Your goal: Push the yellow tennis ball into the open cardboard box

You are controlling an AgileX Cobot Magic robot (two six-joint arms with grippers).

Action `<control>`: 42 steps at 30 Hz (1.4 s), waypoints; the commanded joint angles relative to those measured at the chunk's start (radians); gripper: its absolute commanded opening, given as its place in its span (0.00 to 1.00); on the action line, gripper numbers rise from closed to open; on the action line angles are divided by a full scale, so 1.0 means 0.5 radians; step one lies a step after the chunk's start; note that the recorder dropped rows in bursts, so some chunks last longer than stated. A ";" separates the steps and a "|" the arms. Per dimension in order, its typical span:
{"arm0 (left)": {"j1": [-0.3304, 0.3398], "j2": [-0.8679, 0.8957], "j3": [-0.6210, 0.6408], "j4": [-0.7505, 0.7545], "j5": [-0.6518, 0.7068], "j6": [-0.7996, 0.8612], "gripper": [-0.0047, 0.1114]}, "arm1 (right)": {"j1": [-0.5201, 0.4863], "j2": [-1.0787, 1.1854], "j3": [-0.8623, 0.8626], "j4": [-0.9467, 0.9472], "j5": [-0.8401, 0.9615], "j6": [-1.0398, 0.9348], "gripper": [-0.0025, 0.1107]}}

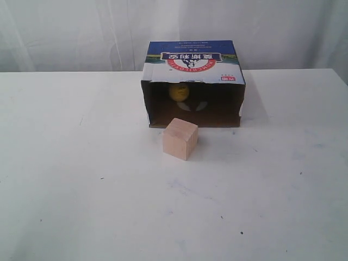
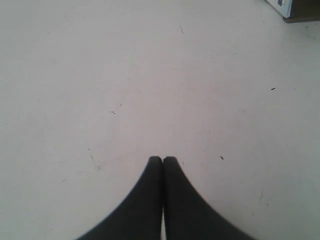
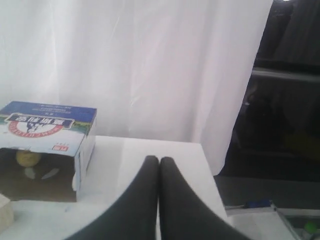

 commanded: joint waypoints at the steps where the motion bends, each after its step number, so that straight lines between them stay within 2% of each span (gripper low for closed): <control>1: -0.007 -0.009 0.004 -0.011 -0.002 -0.005 0.04 | -0.014 0.003 0.006 -0.147 -0.130 0.086 0.02; 4: -0.007 -0.009 0.004 -0.011 -0.002 -0.005 0.04 | -0.022 -0.013 0.163 -0.177 -0.332 0.101 0.02; 6: -0.007 -0.009 0.004 -0.011 -0.002 -0.005 0.04 | -0.022 -0.017 0.330 -0.250 -0.540 0.244 0.02; 11: -0.007 -0.009 0.004 -0.011 -0.002 -0.005 0.04 | -0.022 -0.048 0.864 -0.275 -1.089 0.457 0.02; 15: -0.007 -0.009 0.004 -0.011 -0.002 -0.005 0.04 | -0.100 -0.122 1.140 -0.253 -1.256 0.453 0.02; 19: -0.007 -0.009 0.004 -0.011 -0.002 -0.005 0.04 | -0.224 -0.264 1.392 -0.215 -1.288 0.369 0.02; 22: -0.007 -0.009 0.004 -0.011 -0.002 -0.005 0.04 | -0.240 -0.391 1.592 -0.165 -1.332 0.378 0.02; 23: -0.007 -0.009 0.004 -0.011 -0.002 -0.005 0.04 | -0.240 -0.434 1.592 -0.112 -1.342 0.378 0.02; 25: -0.007 -0.009 0.004 -0.011 -0.002 -0.005 0.04 | -0.240 -0.549 1.592 0.057 -0.957 0.370 0.02; 28: -0.007 -0.009 0.004 -0.011 -0.002 -0.005 0.04 | -0.240 -0.549 1.592 0.063 -0.661 0.367 0.02; 42: -0.007 -0.004 0.004 -0.011 -0.005 -0.005 0.04 | -0.240 -0.549 1.592 0.063 -0.647 0.287 0.02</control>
